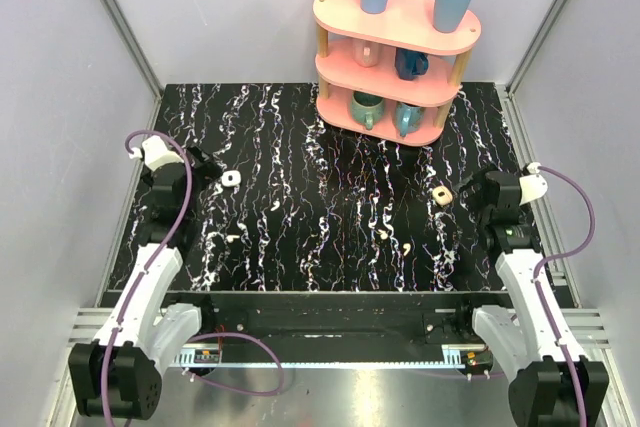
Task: Insert the wireless bluetooth earbuds into the charging case
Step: Pick up the charging case from the center of the board.
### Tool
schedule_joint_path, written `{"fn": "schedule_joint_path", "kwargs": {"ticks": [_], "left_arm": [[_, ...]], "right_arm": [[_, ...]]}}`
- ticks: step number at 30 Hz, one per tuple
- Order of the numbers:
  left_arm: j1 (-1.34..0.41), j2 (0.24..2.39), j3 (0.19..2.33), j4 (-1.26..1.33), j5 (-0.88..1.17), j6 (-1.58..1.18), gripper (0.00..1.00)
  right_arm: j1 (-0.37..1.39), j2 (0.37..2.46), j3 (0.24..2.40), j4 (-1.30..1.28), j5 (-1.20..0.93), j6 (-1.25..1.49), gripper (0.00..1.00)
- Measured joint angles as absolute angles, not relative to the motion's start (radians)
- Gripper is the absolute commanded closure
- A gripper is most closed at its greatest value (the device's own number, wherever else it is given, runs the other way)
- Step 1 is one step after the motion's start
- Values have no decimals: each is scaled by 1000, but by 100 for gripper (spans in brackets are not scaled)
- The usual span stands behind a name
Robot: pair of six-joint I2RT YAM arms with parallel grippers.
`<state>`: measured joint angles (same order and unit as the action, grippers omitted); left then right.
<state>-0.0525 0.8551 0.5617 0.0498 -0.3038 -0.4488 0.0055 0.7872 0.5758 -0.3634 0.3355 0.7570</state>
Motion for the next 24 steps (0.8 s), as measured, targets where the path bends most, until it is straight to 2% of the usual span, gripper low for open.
{"fn": "schedule_joint_path", "kwargs": {"ticks": [4, 11, 24], "left_arm": [[-52, 867, 648, -90, -291, -480, 1], [-51, 912, 852, -256, -19, -406, 1], [-46, 920, 880, -400, 131, -318, 1]], "right_arm": [[6, 896, 672, -434, 322, 751, 0], [6, 1026, 760, -501, 281, 736, 0], [6, 1040, 756, -559, 241, 842, 0]]}}
